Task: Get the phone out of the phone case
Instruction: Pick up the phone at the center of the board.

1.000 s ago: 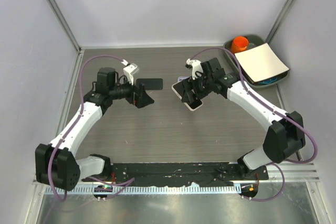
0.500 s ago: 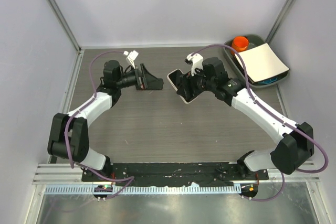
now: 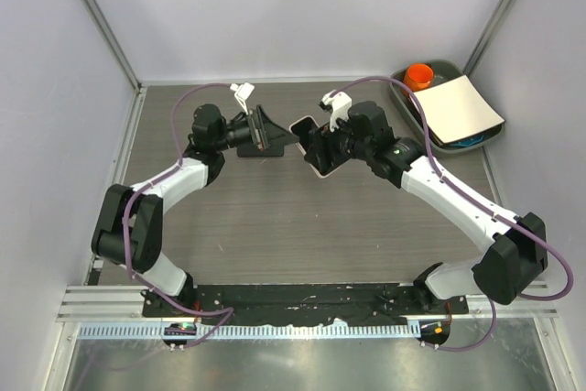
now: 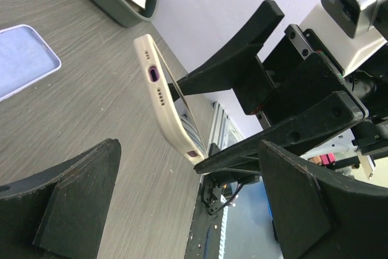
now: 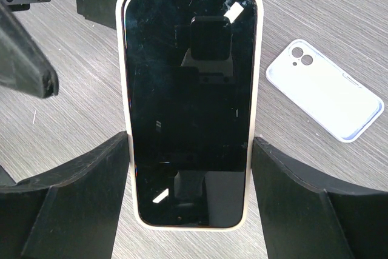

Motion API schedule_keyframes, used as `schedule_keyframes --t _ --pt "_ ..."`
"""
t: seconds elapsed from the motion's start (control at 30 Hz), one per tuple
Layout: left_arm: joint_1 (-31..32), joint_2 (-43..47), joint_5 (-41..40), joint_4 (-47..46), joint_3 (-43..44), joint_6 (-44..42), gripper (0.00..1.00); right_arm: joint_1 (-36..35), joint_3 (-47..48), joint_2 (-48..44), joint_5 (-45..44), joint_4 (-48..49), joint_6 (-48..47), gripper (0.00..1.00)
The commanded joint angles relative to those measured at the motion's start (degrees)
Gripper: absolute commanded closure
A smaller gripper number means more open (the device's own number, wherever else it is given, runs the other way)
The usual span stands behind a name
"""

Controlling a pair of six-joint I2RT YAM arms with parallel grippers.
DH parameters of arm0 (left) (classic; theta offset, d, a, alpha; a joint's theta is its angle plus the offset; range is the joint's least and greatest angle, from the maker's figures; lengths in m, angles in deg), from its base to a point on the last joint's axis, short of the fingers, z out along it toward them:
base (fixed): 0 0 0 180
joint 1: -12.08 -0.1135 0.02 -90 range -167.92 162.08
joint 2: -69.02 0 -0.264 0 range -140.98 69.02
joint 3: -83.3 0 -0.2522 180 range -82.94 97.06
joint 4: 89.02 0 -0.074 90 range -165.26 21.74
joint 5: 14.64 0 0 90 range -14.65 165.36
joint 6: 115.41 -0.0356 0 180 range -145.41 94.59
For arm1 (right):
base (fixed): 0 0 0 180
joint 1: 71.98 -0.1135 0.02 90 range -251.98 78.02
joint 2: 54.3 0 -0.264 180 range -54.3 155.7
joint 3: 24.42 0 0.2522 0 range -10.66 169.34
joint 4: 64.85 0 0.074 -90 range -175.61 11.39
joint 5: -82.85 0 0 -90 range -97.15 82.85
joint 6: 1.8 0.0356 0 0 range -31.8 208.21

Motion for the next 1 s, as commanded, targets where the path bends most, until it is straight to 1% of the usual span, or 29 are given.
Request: schedule_keyframes --t 0.0,0.13,0.23,0.4,0.43,0.53,0.7,0.8,0.9,0.93,0.97 --pt "0.6 0.0 -1.0 -5.0 2.4 0.7 0.00 -0.8 2.3 -0.7 -1.2 6.3 1.4 0.99" --pt "0.5 -0.6 -1.7 -5.0 2.6 0.6 0.00 -1.2 2.7 -0.4 -1.2 6.3 2.1 0.99" --pt "0.7 -0.8 -2.3 -4.9 2.5 0.4 0.03 -1.3 2.9 -0.6 -1.1 6.3 2.5 0.99" --pt "0.8 -1.1 -3.6 -3.7 2.1 -0.9 0.16 -1.3 2.8 -1.0 -0.8 6.3 3.1 0.99" --pt "0.8 -1.3 -3.7 -3.0 2.3 -1.0 0.23 -1.3 2.8 -1.0 -0.5 6.5 3.3 0.99" --pt "0.9 -1.8 -4.0 -2.0 3.1 -1.3 0.31 -1.4 2.9 -0.8 -0.4 6.4 3.7 0.99" --pt "1.6 -2.4 -4.4 1.4 4.6 -3.4 0.34 -1.9 3.9 0.0 -1.1 5.8 3.3 0.99" --pt "2.0 -2.8 -4.4 1.7 4.6 -3.7 0.39 -2.3 4.2 0.2 -2.0 5.6 3.1 0.99" --pt "2.3 -3.0 -4.2 1.7 4.8 -3.9 0.49 -2.6 4.2 0.4 -2.2 5.6 2.9 0.99" --pt "2.3 -3.1 -4.0 1.9 4.9 -3.9 0.57 -2.7 4.2 0.5 -2.4 5.6 2.9 0.99" --pt "2.3 -3.5 -3.9 2.1 5.2 -3.9 0.62 -2.7 4.2 0.5 -2.5 5.6 2.9 0.99"
